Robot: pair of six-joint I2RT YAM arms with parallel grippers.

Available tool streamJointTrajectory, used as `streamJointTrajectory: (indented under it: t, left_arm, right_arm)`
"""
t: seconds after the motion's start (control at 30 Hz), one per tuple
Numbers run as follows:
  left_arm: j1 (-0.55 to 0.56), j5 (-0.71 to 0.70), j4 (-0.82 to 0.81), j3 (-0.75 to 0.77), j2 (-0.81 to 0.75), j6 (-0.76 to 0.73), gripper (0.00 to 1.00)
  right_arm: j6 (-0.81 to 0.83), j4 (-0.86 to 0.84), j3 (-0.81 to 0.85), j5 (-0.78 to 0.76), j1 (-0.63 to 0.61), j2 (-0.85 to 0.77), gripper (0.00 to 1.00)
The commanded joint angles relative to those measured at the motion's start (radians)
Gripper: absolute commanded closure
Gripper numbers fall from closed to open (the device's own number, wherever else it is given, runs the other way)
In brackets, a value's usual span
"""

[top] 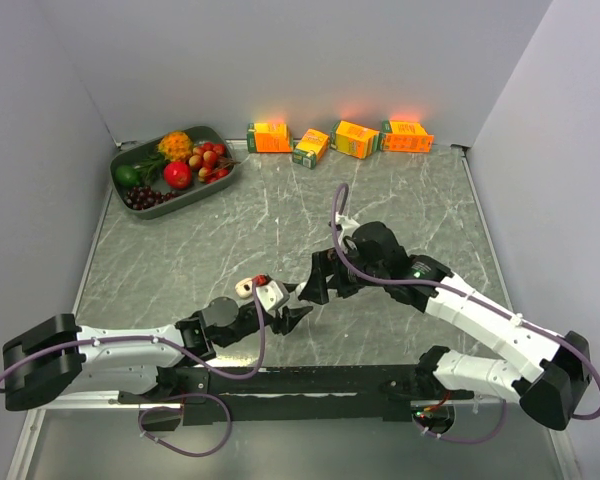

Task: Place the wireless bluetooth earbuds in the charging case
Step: Pick up the charging case at the center of the board.

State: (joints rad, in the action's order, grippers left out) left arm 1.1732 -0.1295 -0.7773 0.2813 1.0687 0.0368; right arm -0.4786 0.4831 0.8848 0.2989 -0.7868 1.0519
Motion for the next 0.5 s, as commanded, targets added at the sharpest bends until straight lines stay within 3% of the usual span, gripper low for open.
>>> streamJointTrajectory:
  t: [0.0, 0.47]
  left_arm:
    - [0.017, 0.004, -0.017, 0.035, -0.019, -0.012, 0.99]
    - [0.037, -0.016, -0.017, 0.019, -0.052, -0.017, 0.99]
  right_arm:
    - [-0.008, -0.055, 0.059, 0.016, -0.009, 0.029, 0.03]
    - [-0.009, -0.041, 0.042, -0.03, -0.011, 0.034, 0.04]
